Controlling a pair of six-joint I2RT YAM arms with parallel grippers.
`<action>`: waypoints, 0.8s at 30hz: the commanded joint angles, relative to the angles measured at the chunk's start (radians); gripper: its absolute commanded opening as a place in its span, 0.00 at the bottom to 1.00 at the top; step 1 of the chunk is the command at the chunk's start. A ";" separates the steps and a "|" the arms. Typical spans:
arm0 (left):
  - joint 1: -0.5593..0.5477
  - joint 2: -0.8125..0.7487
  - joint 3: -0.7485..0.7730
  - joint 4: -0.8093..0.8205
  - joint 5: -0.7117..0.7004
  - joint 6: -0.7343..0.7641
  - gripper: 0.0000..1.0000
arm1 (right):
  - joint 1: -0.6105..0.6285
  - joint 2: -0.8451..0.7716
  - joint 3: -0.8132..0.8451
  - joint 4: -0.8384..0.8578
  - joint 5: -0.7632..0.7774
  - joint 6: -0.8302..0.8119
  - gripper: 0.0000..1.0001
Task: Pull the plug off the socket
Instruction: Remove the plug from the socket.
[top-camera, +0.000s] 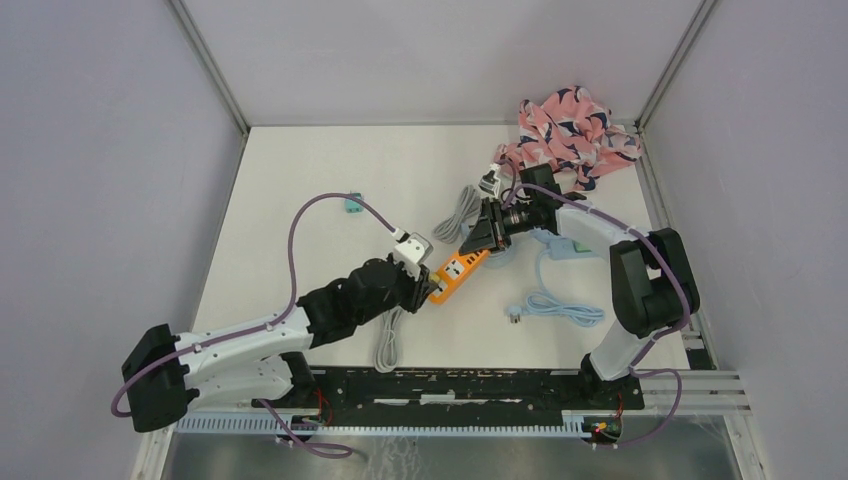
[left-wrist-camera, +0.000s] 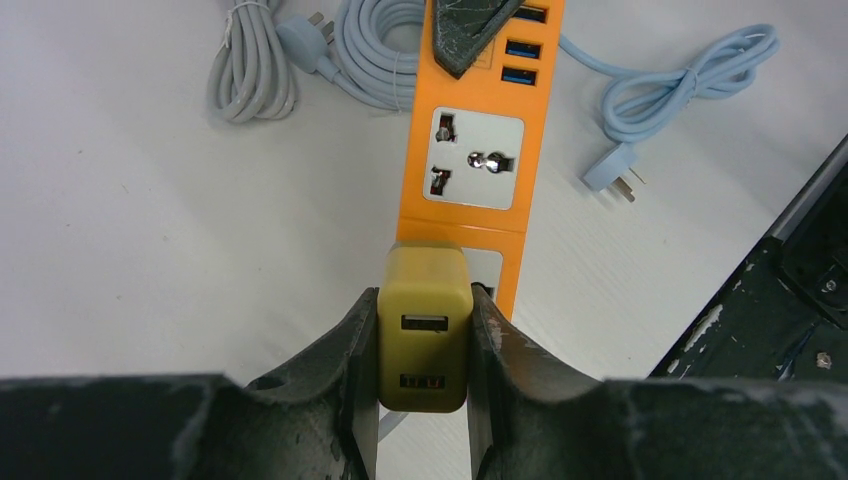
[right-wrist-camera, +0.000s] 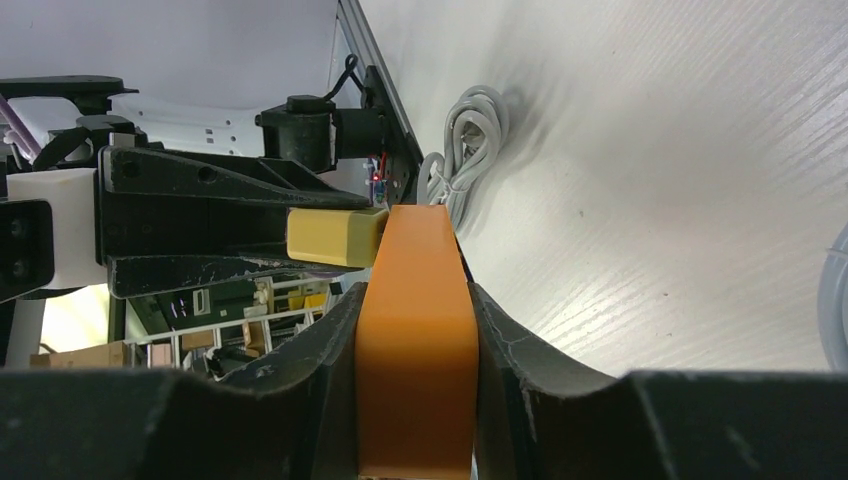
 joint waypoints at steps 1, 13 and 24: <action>0.015 -0.021 0.028 0.125 -0.088 -0.091 0.03 | -0.015 -0.015 0.026 -0.011 -0.045 -0.036 0.00; 0.007 0.224 0.251 0.039 -0.029 -0.061 0.03 | -0.014 -0.021 0.020 -0.003 -0.046 -0.029 0.00; 0.014 -0.052 0.023 0.121 -0.143 -0.104 0.03 | -0.019 -0.024 0.027 -0.014 -0.049 -0.035 0.00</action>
